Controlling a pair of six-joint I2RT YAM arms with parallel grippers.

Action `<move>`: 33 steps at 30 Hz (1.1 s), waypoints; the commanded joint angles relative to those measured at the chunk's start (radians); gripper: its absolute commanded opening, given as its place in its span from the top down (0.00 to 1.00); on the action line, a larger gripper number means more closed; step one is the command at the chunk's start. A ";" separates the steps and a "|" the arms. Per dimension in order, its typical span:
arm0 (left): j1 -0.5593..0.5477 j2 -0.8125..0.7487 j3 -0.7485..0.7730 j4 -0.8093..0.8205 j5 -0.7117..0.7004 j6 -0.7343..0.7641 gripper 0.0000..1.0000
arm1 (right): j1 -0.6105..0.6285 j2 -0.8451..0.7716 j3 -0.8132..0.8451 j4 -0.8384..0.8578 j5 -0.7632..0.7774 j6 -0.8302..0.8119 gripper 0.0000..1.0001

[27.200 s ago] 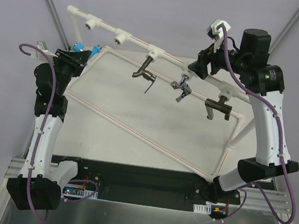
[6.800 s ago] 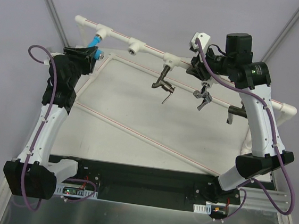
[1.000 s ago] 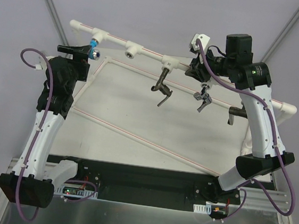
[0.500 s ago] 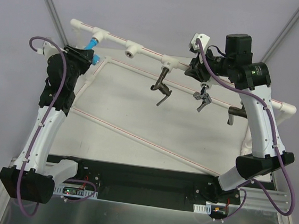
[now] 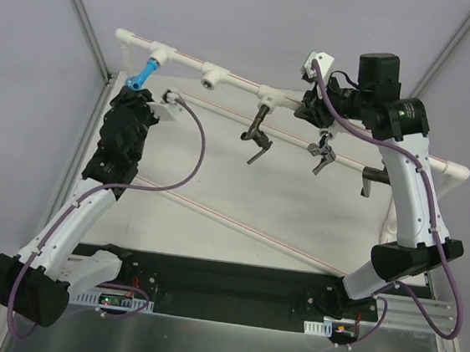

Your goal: Install the water faucets

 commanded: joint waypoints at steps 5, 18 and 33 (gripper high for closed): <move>-0.118 0.029 -0.105 0.019 0.004 0.568 0.64 | 0.037 0.004 0.006 -0.019 -0.094 0.043 0.99; -0.116 -0.083 0.221 0.013 0.140 -0.425 0.02 | 0.035 0.013 0.008 -0.016 -0.095 0.043 0.99; 0.315 -0.060 0.268 -0.380 0.288 -2.241 0.09 | 0.032 0.001 -0.001 -0.021 -0.095 0.042 0.99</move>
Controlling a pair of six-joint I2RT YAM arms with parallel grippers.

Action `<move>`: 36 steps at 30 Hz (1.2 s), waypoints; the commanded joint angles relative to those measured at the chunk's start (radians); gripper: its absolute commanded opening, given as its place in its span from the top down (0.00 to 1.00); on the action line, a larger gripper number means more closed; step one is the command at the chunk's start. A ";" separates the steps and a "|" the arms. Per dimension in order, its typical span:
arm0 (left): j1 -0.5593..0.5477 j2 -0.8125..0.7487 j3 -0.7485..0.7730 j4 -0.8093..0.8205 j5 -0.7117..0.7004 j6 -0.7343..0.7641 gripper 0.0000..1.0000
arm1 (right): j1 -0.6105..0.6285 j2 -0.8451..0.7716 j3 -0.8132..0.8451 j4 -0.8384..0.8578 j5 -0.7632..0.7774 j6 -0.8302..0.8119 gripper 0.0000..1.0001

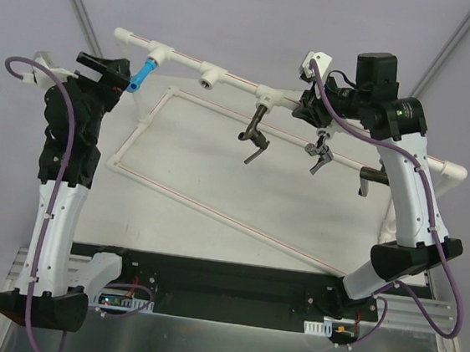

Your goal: Install the water faucets

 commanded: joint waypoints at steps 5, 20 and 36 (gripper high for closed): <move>0.141 0.012 -0.154 -0.058 0.281 -0.762 0.08 | 0.021 -0.012 -0.014 -0.032 -0.088 0.032 0.99; 0.178 0.197 -0.225 0.253 0.415 -1.035 0.14 | 0.011 -0.013 -0.018 -0.032 -0.074 0.028 0.99; 0.184 0.210 -0.176 0.333 0.387 -0.719 1.00 | -0.011 0.022 0.011 -0.031 -0.087 0.032 0.99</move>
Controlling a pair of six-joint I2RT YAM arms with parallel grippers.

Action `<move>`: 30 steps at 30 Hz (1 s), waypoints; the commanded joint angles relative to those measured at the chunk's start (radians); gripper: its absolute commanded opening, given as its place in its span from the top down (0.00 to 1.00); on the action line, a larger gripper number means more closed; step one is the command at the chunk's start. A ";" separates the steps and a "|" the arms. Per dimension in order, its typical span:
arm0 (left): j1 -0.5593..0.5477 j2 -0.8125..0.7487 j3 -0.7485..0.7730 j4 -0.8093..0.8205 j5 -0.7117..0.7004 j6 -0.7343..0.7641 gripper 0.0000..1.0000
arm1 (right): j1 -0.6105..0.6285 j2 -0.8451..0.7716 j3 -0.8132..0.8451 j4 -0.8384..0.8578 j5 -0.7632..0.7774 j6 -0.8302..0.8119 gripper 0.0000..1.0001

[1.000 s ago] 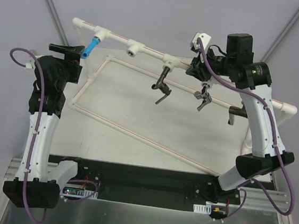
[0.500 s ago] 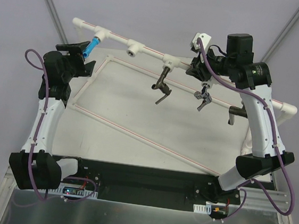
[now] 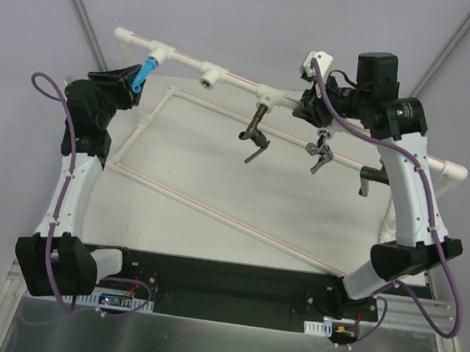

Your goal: Install the water faucets

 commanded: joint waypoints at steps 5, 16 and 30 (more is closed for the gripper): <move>0.001 0.002 0.171 -0.024 0.003 0.646 1.00 | -0.008 0.031 0.028 -0.036 -0.093 0.032 0.99; -0.209 -0.032 0.165 -0.032 0.027 1.713 1.00 | -0.010 0.048 0.047 -0.037 -0.105 0.036 0.99; -0.291 -0.039 0.157 -0.190 0.064 2.097 1.00 | -0.008 0.036 0.045 -0.040 -0.084 0.038 0.99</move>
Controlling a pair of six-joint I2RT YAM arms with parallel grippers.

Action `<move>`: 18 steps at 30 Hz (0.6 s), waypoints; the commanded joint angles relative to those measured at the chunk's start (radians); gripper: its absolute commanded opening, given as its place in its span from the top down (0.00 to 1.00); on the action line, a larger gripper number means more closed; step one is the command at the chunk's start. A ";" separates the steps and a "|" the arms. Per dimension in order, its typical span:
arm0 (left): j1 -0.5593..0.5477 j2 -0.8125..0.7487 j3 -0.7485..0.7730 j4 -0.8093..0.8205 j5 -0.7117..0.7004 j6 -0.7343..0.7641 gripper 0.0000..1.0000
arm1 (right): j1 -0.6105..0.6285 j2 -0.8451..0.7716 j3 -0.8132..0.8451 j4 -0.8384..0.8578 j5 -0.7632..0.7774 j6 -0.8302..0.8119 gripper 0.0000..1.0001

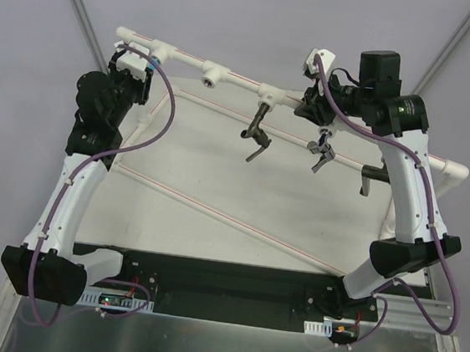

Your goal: Install the water faucets

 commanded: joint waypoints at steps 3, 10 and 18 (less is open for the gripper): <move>-0.077 -0.004 0.018 -0.105 0.118 0.069 0.88 | 0.011 0.012 0.017 -0.017 -0.053 0.041 0.99; -0.072 -0.011 0.148 -0.105 -0.028 -0.116 0.37 | 0.014 -0.020 0.005 0.015 -0.018 0.079 0.86; -0.071 -0.073 0.276 -0.105 -0.186 -0.305 0.02 | 0.012 -0.113 -0.029 0.121 0.108 0.180 0.23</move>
